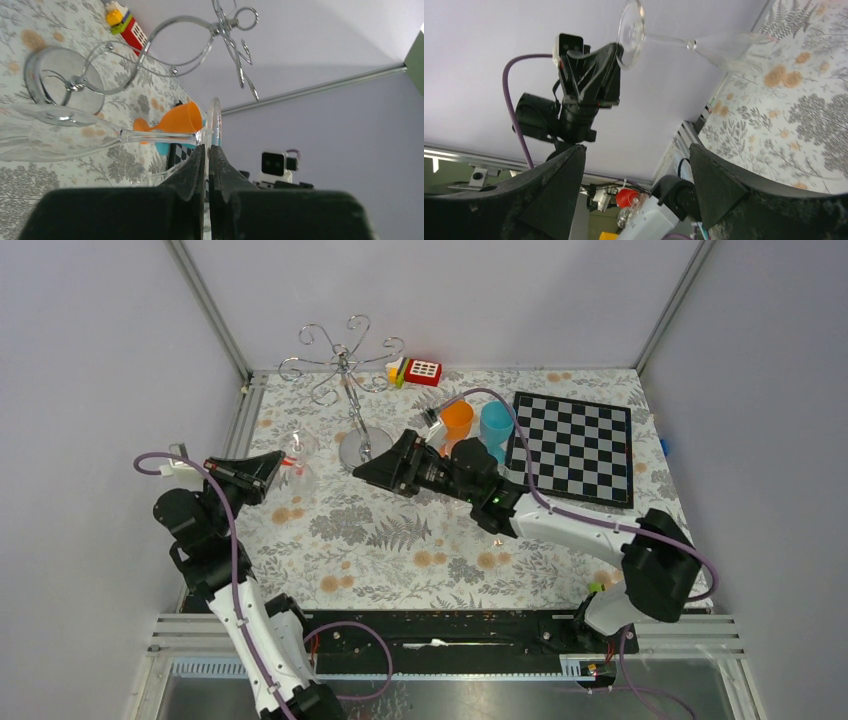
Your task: Take the wine glass off the wine glass rack
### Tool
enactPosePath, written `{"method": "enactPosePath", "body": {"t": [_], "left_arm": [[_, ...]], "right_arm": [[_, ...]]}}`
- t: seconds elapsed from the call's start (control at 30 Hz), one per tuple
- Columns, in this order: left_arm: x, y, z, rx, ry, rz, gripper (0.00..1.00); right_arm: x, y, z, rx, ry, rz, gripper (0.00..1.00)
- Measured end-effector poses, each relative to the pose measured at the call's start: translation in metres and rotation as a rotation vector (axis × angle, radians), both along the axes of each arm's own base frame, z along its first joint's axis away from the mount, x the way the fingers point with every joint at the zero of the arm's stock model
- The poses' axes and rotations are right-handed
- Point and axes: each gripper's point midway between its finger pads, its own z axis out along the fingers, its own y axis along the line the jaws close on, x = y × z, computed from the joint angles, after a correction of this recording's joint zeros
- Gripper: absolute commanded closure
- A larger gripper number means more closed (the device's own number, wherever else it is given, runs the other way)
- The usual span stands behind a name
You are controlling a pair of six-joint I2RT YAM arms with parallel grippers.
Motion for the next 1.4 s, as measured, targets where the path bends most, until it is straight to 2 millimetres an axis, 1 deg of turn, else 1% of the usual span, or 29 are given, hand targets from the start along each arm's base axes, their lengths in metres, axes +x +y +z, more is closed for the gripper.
{"method": "enactPosePath", "body": {"t": [0.1, 0.2, 0.3, 0.4, 0.47, 0.57, 0.67, 0.73, 0.8, 0.93, 1.1, 1.13, 1.17, 1.2, 1.23, 1.3, 1.33, 1.37, 1.4], "left_arm": [[-0.006, -0.012, 0.005, -0.005, -0.015, -0.032, 1.00], [-0.013, -0.024, 0.005, -0.006, -0.027, -0.067, 1.00], [-0.016, -0.031, -0.003, -0.016, -0.013, -0.098, 1.00], [-0.016, -0.035, -0.013, -0.034, 0.018, -0.115, 1.00], [-0.016, -0.037, -0.018, -0.044, 0.038, -0.125, 1.00], [-0.017, -0.041, -0.021, -0.053, 0.054, -0.143, 1.00], [-0.019, -0.045, -0.021, -0.053, 0.054, -0.159, 1.00], [-0.019, -0.046, -0.021, -0.053, 0.054, -0.165, 1.00], [-0.020, -0.048, -0.021, -0.053, 0.054, -0.173, 1.00], [-0.020, -0.050, -0.021, -0.053, 0.055, -0.182, 1.00], [-0.021, -0.051, -0.021, -0.054, 0.055, -0.189, 1.00], [-0.021, -0.051, -0.021, -0.056, 0.054, -0.190, 1.00], [-0.021, -0.052, -0.020, -0.056, 0.054, -0.191, 1.00], [-0.021, -0.052, -0.020, -0.057, 0.053, -0.195, 0.96], [-0.021, -0.052, -0.019, -0.058, 0.050, -0.195, 0.84], [-0.021, -0.054, -0.015, -0.060, 0.040, -0.207, 0.54], [-0.022, -0.055, -0.014, -0.059, 0.036, -0.213, 0.41], [-0.022, -0.057, -0.010, -0.065, 0.032, -0.228, 0.31], [-0.023, -0.059, -0.006, -0.065, 0.025, -0.242, 0.23]], "right_arm": [[0.007, 0.014, 0.002, 0.036, -0.005, -0.014, 0.19], [0.020, 0.024, 0.001, 0.060, 0.004, -0.044, 0.25], [0.029, 0.032, -0.004, 0.059, 0.019, -0.060, 0.29], [0.033, 0.037, -0.006, 0.058, 0.025, -0.065, 0.29], [0.034, 0.039, -0.006, 0.056, 0.024, -0.064, 0.28], [0.036, 0.042, -0.001, 0.056, 0.016, -0.062, 0.33], [0.040, 0.049, 0.005, 0.067, 0.000, -0.057, 0.41], [0.041, 0.052, 0.005, 0.066, -0.003, -0.052, 0.49], [0.043, 0.055, 0.000, 0.059, -0.002, -0.045, 0.55], [0.044, 0.059, -0.009, 0.044, 0.005, -0.039, 0.64], [0.041, 0.061, -0.008, 0.048, 0.000, -0.018, 0.86], [0.041, 0.061, -0.008, 0.049, -0.001, -0.017, 0.95], [0.041, 0.061, -0.007, 0.054, -0.002, -0.017, 1.00], [0.041, 0.061, -0.006, 0.056, -0.003, -0.017, 1.00], [0.041, 0.060, -0.005, 0.060, -0.009, -0.018, 1.00], [0.041, 0.060, -0.004, 0.064, -0.004, -0.017, 1.00], [0.041, 0.060, -0.003, 0.066, -0.006, -0.018, 1.00], [0.040, 0.060, -0.002, 0.069, -0.003, -0.017, 1.00], [0.039, 0.059, -0.001, 0.069, -0.001, -0.017, 1.00]]}}
